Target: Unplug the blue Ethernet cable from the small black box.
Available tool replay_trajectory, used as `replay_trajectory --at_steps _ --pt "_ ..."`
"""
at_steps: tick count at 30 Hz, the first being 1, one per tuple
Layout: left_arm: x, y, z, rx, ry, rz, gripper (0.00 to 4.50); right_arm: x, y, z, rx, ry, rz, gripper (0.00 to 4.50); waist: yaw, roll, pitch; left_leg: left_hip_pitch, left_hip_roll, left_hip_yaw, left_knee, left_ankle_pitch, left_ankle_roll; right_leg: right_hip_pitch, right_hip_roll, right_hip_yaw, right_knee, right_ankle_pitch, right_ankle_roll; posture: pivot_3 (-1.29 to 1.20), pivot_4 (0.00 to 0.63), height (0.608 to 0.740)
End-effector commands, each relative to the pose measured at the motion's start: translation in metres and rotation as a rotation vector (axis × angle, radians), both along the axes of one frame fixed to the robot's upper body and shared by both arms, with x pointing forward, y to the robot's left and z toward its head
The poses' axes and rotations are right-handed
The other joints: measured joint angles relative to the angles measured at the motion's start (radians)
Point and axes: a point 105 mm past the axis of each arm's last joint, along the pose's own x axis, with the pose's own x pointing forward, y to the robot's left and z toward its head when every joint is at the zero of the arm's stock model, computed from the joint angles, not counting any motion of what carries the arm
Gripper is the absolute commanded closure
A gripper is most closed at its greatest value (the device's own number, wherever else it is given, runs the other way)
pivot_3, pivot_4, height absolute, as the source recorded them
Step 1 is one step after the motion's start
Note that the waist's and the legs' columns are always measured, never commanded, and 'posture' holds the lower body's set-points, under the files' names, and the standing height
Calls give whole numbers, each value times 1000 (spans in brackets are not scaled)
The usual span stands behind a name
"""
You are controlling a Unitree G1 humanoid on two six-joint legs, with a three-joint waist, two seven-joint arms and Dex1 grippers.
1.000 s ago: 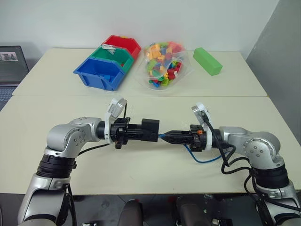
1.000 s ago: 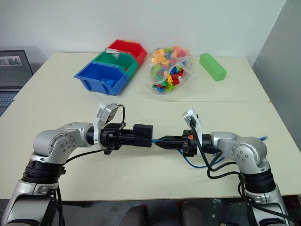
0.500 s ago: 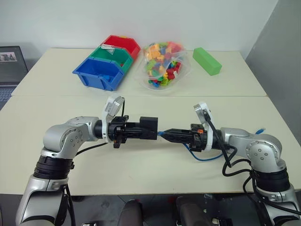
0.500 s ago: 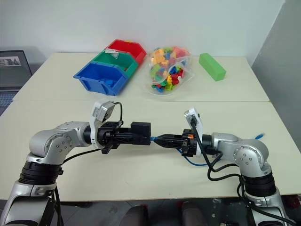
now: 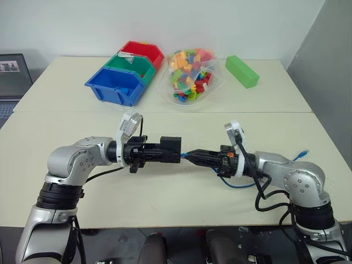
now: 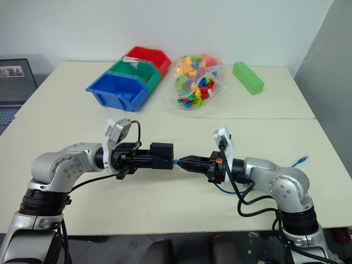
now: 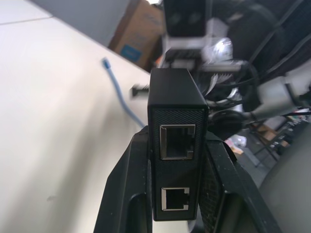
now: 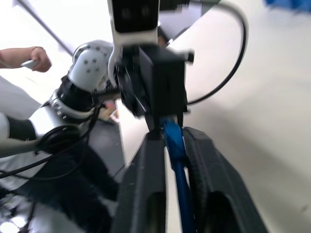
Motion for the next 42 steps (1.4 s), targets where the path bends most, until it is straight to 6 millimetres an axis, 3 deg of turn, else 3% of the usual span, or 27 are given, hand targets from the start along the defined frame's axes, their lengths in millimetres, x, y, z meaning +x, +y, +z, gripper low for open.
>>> replay_trajectory --at_steps 1,5,12,18,42 --pt "0 3 4 -1 -21 -5 3708 -6 5 20 57 -85 42 2915 0 0 0 0 0 0 0 0 0 0 0 0 0 0 0 0 150 740" --pt "0 3 4 -7 -24 -7 3708 -11 8 22 49 -75 87 2205 -1 0 0 0 0 0 0 0 0 0 0 0 0 0 0 0 150 740" --pt "-1 3 3 -12 -28 -10 3708 -1 3 5 -23 -52 24 2205 -1 0 0 0 0 0 0 0 0 0 0 0 0 0 0 0 150 740" --pt "-2 1 4 -21 -30 -21 3708 -4 6 -7 -17 17 40 2205 -1 0 0 0 0 0 0 0 0 0 0 0 0 0 0 0 150 740" --pt "-3 -3 9 -23 -33 -24 3708 -1 18 -13 12 64 66 2205 -2 0 0 0 0 0 0 0 0 0 0 0 0 0 0 0 150 740"
